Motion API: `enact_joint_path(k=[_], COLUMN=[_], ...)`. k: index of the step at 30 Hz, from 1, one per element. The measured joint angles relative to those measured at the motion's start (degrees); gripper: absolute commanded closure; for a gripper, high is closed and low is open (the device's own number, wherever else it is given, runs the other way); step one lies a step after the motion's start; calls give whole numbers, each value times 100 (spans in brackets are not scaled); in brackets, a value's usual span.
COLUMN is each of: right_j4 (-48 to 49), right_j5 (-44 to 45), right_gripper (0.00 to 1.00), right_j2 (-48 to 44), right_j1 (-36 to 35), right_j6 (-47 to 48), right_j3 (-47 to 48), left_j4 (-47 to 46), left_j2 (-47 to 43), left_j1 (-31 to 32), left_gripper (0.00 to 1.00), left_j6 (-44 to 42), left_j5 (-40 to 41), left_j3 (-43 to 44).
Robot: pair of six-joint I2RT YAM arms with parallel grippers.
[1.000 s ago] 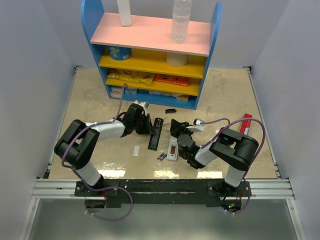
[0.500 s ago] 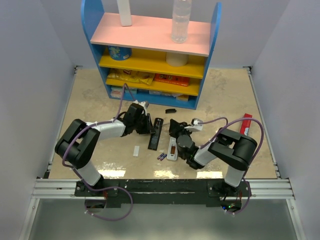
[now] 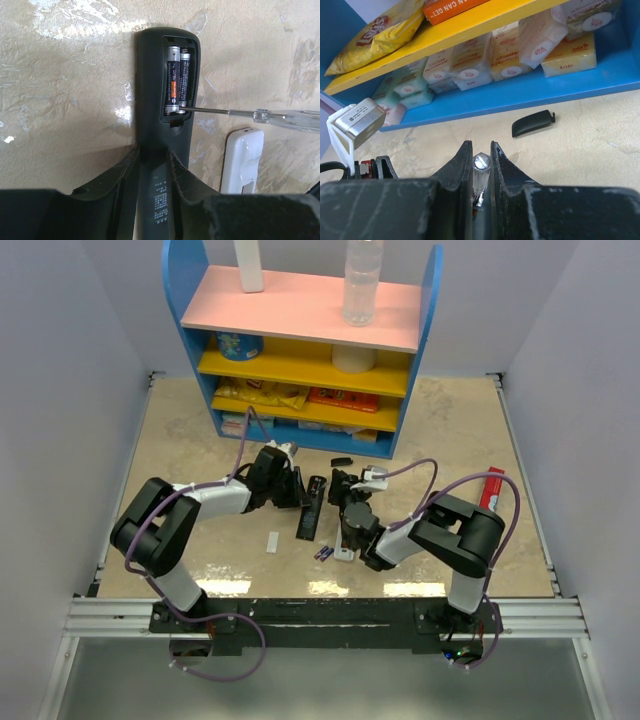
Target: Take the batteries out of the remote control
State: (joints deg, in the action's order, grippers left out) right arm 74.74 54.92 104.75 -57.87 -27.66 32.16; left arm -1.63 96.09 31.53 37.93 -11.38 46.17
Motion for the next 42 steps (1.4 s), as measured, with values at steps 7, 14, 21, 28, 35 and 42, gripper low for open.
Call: enact_joint_path(k=[7, 14, 21, 28, 35, 42], right_j4=[85, 144, -164, -258, -673, -966], right_j5=[131, 118, 374, 673, 745, 629], right_gripper=[100, 100, 100, 100, 100, 100], right_j2=[-50, 57, 72, 74, 74, 103], right_j1=[-63, -61, -59, -57, 42, 94], right_j6=[-184, 52, -181, -758, -831, -341], right_j3=[-175, 33, 221, 109, 415, 785], left_j4=[-11, -61, -179, -197, -199, -199], left_j2=[0, 0, 0, -2, -2, -2], left_j1=[-2, -2, -4, -4, -2, -2], left_gripper=[71, 71, 71, 71, 71, 71], left_j6=[2, 7, 50, 48, 48, 48], left_j5=[-11, -15, -22, -22, -20, -20], left_j3=[-2, -33, -94, -98, -98, -98])
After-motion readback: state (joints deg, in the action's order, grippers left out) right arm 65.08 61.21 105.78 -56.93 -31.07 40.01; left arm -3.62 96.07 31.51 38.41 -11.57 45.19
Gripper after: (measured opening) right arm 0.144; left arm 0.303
